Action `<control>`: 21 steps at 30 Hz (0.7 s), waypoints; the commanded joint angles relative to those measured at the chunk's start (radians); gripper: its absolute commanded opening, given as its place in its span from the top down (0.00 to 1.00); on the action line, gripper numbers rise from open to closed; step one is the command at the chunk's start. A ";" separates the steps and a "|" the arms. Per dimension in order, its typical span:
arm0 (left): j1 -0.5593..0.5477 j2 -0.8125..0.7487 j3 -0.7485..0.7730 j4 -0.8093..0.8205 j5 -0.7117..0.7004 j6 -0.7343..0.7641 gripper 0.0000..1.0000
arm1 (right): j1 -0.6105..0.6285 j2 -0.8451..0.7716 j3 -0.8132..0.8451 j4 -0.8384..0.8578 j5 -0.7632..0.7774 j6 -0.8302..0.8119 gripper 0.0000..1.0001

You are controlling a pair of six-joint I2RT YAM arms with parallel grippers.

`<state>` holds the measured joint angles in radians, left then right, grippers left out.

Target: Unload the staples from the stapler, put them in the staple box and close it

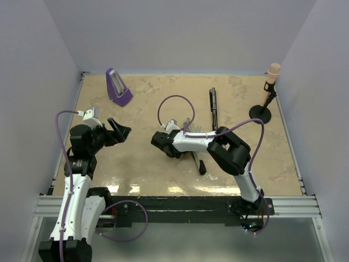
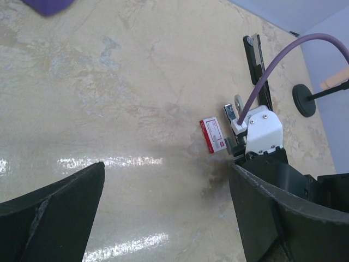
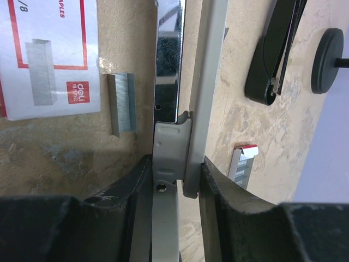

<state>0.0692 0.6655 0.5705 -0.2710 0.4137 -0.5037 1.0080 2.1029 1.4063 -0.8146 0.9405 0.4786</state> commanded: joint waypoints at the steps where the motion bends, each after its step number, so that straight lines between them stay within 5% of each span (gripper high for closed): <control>1: -0.005 -0.007 0.046 0.016 -0.010 0.011 0.00 | 0.006 -0.122 0.051 -0.043 0.049 0.028 1.00; 10: -0.003 -0.006 0.035 0.036 0.037 0.011 0.00 | 0.000 -0.248 0.002 0.050 -0.008 -0.021 1.00; 21: -0.005 0.006 0.025 0.096 0.146 0.030 0.05 | -0.098 -0.584 -0.213 0.506 -0.549 -0.025 1.00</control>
<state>0.0689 0.6678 0.5705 -0.2485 0.4770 -0.5014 0.9550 1.6581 1.2465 -0.5533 0.6052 0.4343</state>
